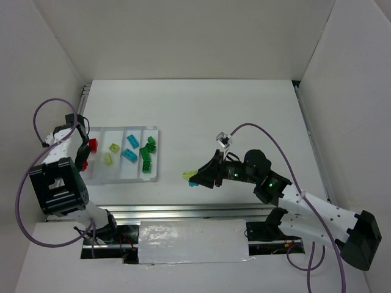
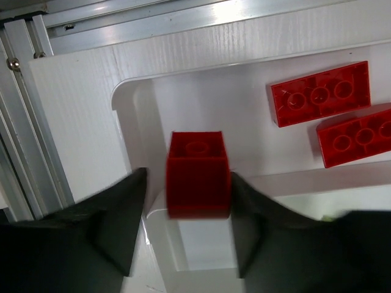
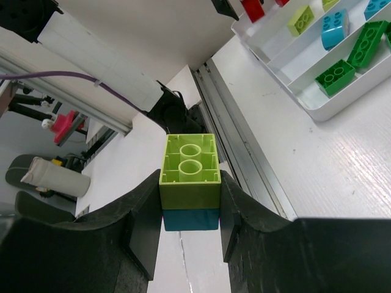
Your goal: Sort the legos into containers by color
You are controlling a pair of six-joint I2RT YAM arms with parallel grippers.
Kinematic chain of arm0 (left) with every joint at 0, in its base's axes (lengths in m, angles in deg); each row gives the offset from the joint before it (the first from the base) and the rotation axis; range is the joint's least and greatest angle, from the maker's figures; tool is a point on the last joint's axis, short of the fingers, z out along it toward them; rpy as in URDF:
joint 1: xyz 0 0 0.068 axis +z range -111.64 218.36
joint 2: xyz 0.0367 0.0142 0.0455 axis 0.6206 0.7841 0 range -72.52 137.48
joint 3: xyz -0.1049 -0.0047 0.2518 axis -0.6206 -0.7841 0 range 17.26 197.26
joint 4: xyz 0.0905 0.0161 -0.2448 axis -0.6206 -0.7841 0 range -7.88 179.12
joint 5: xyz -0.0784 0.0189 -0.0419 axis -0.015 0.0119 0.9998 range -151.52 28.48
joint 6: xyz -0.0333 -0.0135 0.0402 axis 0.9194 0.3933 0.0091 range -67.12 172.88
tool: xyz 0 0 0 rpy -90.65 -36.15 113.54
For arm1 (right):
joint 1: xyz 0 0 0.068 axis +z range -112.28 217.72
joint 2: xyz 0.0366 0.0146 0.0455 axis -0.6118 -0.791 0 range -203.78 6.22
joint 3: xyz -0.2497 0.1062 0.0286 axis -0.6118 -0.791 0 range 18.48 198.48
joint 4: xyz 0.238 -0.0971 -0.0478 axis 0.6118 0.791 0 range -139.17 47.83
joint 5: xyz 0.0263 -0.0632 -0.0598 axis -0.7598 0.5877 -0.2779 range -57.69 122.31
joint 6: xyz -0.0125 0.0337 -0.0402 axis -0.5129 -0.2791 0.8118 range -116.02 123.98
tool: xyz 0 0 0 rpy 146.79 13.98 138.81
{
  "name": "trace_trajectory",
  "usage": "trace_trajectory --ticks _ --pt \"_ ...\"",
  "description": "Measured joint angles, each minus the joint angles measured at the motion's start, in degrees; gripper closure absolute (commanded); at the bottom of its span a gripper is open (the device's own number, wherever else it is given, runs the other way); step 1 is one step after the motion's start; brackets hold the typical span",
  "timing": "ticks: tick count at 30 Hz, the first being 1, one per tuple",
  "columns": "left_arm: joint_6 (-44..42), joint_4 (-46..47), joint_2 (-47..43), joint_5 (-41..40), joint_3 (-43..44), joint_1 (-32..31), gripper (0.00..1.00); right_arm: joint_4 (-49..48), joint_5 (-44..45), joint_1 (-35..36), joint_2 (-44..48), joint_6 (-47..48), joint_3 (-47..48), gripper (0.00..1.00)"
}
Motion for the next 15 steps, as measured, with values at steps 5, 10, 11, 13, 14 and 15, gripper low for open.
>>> trace_trajectory --ticks 5,10,11,13,14,15 --pt "1.8 -0.2 0.3 -0.1 -0.7 0.0 0.0 0.2 -0.1 0.0 0.4 0.1 0.0 1.0" --pt "1.6 -0.1 -0.5 0.3 -0.7 0.0 0.0 2.0 0.2 0.0 2.4 0.6 0.0 1.0" --pt "1.3 0.0 -1.2 0.7 -0.7 0.0 0.0 2.3 0.3 0.0 2.7 0.8 0.0 1.0" --pt "-0.5 0.7 -4.2 2.3 -0.7 -0.5 0.01 3.0 0.6 0.0 3.1 1.2 0.0 1.0" --pt "-1.8 1.5 -6.3 3.0 -0.8 -1.4 0.0 3.3 0.9 0.0 3.2 1.6 0.0 1.0" --pt "-3.5 2.3 -9.3 3.6 -0.8 -2.8 0.0 3.7 1.1 0.0 3.1 1.8 0.0 1.0"
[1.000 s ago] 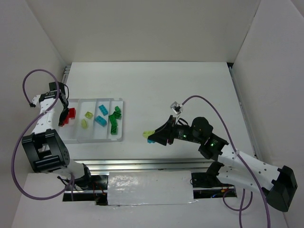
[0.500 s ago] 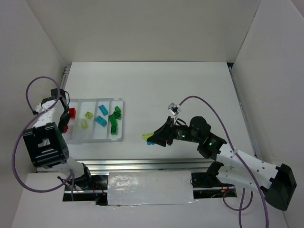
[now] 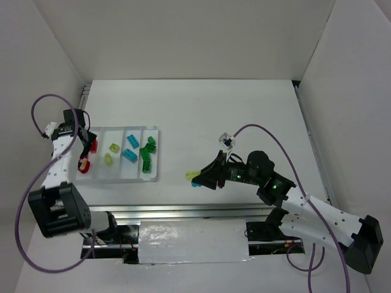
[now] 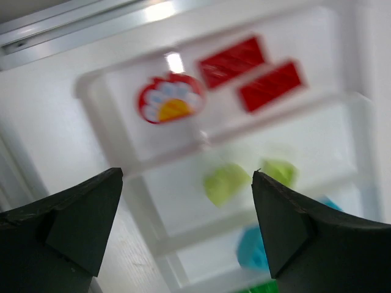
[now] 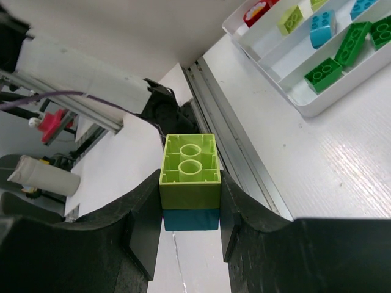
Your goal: Sort the legos into containers by color
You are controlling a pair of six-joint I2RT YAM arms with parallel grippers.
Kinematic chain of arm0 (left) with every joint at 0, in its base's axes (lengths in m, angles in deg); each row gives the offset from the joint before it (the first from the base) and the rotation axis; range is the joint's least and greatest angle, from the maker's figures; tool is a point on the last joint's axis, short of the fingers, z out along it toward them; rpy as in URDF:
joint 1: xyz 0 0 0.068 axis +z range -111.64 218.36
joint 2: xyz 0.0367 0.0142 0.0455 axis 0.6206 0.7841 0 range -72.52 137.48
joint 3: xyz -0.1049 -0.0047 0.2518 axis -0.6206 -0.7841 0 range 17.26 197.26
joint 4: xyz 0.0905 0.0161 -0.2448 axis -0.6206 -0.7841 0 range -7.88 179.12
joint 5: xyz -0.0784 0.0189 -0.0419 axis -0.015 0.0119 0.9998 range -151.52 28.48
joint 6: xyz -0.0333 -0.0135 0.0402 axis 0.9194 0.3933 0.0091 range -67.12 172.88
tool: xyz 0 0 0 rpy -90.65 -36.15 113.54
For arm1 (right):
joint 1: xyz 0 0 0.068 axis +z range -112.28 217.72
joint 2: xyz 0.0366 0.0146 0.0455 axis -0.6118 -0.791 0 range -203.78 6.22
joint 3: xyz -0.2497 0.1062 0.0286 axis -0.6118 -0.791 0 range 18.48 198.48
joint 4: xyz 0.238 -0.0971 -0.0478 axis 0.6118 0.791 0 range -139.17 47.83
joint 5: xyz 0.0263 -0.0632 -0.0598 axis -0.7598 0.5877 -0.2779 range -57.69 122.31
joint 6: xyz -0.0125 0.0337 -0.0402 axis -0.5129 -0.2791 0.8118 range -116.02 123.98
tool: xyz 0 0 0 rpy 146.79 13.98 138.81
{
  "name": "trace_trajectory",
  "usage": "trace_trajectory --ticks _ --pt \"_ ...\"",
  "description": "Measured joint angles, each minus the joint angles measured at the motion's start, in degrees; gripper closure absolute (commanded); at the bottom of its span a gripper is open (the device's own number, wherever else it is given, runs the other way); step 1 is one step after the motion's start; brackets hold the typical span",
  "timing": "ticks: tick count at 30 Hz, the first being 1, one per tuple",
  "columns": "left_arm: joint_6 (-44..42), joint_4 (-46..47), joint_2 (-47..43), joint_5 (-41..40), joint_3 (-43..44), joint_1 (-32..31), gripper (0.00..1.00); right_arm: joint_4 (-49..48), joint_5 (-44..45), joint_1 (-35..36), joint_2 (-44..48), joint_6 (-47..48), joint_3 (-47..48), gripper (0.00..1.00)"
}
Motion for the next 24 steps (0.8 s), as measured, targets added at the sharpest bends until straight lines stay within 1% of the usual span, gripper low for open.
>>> trace_trajectory --ticks 2,3,6,9,11,14,16,19,21,24 --pt "-3.9 3.8 -7.2 4.1 -0.3 -3.9 0.0 1.0 0.2 0.0 -0.2 0.8 0.0 1.0" --pt "-6.5 6.7 -11.6 7.5 -1.0 -6.3 0.01 1.7 0.2 0.0 -0.5 1.3 0.2 1.0" --pt "-13.7 15.6 -23.2 24.4 -3.2 -11.5 0.0 3.8 -0.4 0.0 -1.4 3.3 1.0 1.0" --pt "-19.1 21.0 -28.3 42.8 -3.3 -15.6 0.0 5.8 -2.3 -0.1 -1.8 5.3 2.4 1.0" --pt "-22.4 22.6 -28.5 53.1 -2.5 -20.0 0.0 6.1 -4.0 -0.2 -1.8 6.3 3.3 1.0" --pt "-24.2 24.3 -28.7 65.4 -3.4 -26.3 0.01 6.0 -6.6 -0.2 -1.3 7.5 3.9 1.0" --pt "-23.9 26.3 -30.2 70.9 -5.5 -30.6 0.02 6.0 -8.8 -0.2 -0.7 7.8 3.9 1.0" --pt "-23.1 29.2 -32.8 75.6 -8.2 -37.9 0.04 5.7 -12.2 -0.2 -0.2 8.2 3.9 1.0" --pt "-23.2 30.5 -33.8 76.7 -8.9 -42.9 0.05 5.8 -14.0 -0.2 0.0 8.3 4.3 1.0" --pt "-23.5 32.4 -33.5 76.5 -9.2 -50.7 0.11 5.9 -14.9 -0.2 0.1 8.4 5.2 1.0"
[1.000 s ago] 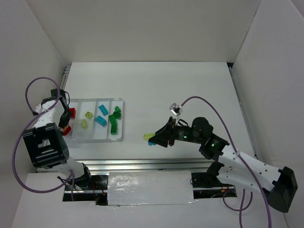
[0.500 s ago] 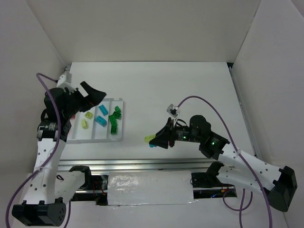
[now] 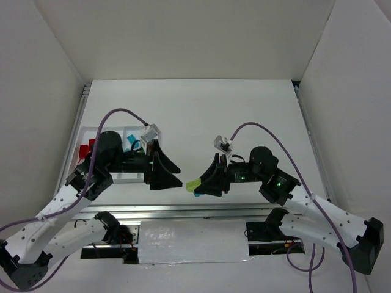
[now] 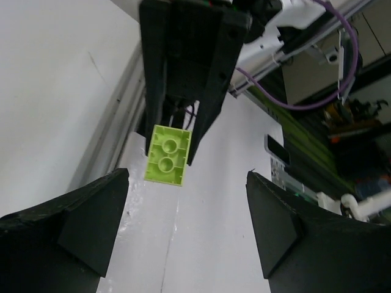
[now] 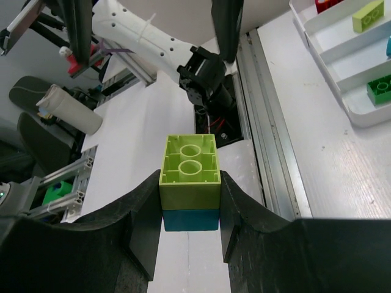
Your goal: Sort the legos into containers by color
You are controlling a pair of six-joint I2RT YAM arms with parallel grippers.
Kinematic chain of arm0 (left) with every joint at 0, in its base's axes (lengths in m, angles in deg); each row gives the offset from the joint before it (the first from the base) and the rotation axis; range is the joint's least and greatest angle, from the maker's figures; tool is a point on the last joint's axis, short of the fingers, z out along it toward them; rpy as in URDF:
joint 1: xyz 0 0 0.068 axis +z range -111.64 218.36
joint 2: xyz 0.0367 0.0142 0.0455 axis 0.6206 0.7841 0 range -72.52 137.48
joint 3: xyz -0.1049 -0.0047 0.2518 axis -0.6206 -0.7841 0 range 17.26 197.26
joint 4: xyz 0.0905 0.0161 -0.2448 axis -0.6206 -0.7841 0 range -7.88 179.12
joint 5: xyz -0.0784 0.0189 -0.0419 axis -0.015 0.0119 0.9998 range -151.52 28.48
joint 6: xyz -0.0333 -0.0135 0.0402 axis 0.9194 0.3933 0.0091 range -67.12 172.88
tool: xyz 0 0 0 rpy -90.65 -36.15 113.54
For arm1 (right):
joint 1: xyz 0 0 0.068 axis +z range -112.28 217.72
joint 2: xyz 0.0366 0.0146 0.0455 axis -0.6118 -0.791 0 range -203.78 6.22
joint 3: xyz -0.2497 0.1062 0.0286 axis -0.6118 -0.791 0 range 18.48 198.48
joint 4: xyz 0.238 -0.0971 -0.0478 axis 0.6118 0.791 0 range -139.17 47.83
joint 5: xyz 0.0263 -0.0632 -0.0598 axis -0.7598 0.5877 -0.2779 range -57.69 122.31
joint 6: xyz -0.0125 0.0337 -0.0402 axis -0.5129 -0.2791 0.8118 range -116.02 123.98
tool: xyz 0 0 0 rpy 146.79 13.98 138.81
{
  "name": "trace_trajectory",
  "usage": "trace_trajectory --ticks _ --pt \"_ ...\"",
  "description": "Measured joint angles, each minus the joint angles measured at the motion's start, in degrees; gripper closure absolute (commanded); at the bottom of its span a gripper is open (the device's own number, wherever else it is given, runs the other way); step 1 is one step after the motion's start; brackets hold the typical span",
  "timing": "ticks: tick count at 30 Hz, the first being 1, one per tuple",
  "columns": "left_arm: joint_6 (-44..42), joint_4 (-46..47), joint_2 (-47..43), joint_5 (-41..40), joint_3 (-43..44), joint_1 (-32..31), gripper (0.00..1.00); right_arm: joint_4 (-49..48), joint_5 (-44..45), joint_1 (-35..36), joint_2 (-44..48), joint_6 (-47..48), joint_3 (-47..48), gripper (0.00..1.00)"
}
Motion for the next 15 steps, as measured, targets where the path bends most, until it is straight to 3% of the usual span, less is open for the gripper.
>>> trace_trajectory --ticks 5,10,13,14,15 --pt "-0.5 0.9 3.8 -3.9 0.0 -9.3 0.13 0.2 -0.1 0.0 1.1 0.2 1.3 1.0" --pt "-1.5 0.8 7.8 -7.1 0.0 -12.1 0.18 0.7 0.7 0.0 2.9 0.6 1.6 1.0" --pt "-1.6 0.9 8.2 -8.0 0.0 -12.9 0.35 0.9 1.2 0.0 3.4 0.7 1.7 1.0" --pt "-1.6 1.0 8.2 -8.2 0.0 -13.2 0.47 1.0 1.4 0.0 3.4 0.8 1.7 1.0" --pt "-1.6 1.0 8.2 -8.2 0.2 -13.5 0.52 1.2 1.7 0.0 3.3 0.9 1.7 1.0"
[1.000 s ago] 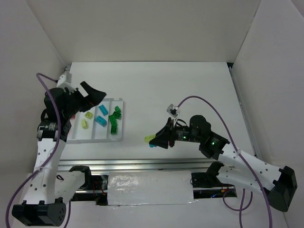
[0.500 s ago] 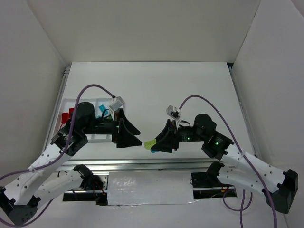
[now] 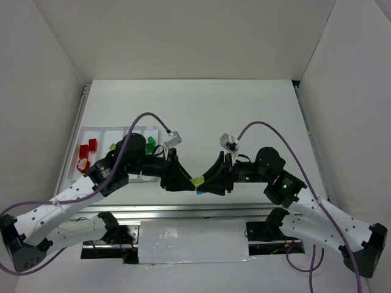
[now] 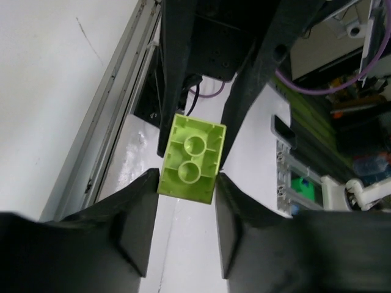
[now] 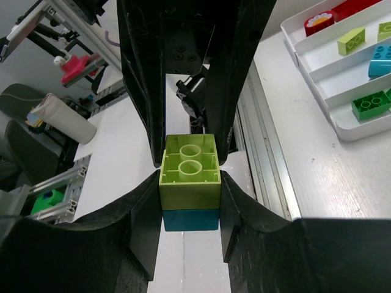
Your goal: Sort the legos into containers by color
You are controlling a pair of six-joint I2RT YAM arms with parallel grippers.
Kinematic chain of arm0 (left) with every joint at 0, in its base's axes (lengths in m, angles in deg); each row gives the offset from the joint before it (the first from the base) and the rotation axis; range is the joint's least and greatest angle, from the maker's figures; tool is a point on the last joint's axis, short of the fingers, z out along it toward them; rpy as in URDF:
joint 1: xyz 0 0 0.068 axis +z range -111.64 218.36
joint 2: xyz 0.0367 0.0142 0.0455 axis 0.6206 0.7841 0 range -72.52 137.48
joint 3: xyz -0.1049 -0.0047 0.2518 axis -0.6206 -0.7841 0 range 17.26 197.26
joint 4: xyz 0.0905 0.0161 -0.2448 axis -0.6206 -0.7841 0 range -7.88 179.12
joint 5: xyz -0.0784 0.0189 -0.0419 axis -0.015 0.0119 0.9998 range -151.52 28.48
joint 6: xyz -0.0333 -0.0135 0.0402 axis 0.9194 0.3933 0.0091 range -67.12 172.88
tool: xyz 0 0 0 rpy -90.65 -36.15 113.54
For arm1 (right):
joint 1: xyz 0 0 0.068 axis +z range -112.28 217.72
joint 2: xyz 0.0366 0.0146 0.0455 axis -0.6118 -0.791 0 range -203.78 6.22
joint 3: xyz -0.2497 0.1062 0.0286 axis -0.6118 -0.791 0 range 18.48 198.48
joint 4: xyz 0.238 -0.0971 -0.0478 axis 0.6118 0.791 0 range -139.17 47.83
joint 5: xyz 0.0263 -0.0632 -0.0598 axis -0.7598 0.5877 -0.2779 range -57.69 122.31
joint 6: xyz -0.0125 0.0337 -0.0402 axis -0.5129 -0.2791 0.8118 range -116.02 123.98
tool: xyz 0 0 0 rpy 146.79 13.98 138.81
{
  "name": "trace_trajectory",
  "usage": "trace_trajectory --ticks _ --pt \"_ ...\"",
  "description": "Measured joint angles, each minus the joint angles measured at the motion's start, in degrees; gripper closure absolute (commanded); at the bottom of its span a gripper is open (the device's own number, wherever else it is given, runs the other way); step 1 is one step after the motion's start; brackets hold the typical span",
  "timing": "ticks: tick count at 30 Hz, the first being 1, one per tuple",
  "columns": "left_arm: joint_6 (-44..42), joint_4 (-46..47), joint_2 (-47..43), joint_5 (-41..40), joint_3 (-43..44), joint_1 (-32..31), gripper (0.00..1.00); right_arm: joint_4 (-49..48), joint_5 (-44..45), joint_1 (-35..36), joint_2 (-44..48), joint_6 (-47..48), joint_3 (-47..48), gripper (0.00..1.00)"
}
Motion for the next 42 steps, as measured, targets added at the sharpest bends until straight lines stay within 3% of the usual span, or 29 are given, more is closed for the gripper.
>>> trace_trajectory --ticks 2,6,12,13,14,16,18,25,39,40,42 --pt "-0.5 0.0 0.2 -0.2 0.4 -0.4 0.62 0.5 0.2 -0.1 0.0 0.0 0.0 1.0" --pt "-1.3 -0.2 0.5 0.0 0.7 -0.5 0.61 0.9 0.2 -0.3 -0.1 0.1 0.2 1.0" --pt "-1.5 -0.3 0.6 0.3 1.0 -0.5 0.93 0.8 -0.4 -0.4 -0.2 0.0 0.4 0.99" --pt "-1.5 -0.3 0.5 0.5 1.0 -0.5 1.0 0.8 -0.7 -0.4 -0.4 0.0 0.5 0.93" --pt "-1.5 -0.2 0.5 0.7 1.0 -0.5 1.0 0.7 -1.0 -0.5 -0.5 0.0 0.7 0.89" --pt "-1.5 -0.1 0.1 0.9 1.0 -0.5 1.0 0.3 -1.7 -0.5 -0.8 -0.2 0.8 0.55" --pt "-1.4 0.5 -0.8 0.9 0.6 -0.5 1.0 -0.5 -2.5 -0.6 -1.1 -0.6 1.0 0.38" --pt "-1.4 4.1 -3.6 1.3 0.5 -0.6 1.0 -1.7 -6.9 -1.2 -2.0 -1.7 1.1 0.35" --pt "-1.2 7.1 -2.9 2.7 0.5 -0.6 1.0 -5.6 -9.7 -2.2 -1.6 -4.8 1.0 0.42" --pt "-1.2 7.1 -2.8 2.8 0.5 -0.6 1.0 -6.0 -9.7 -2.2 -1.6 -5.0 1.0 0.43" --pt "-1.2 7.1 -2.4 2.8 0.5 -0.6 1.0 -6.4 -9.4 -2.2 -1.6 -5.1 0.9 0.53"
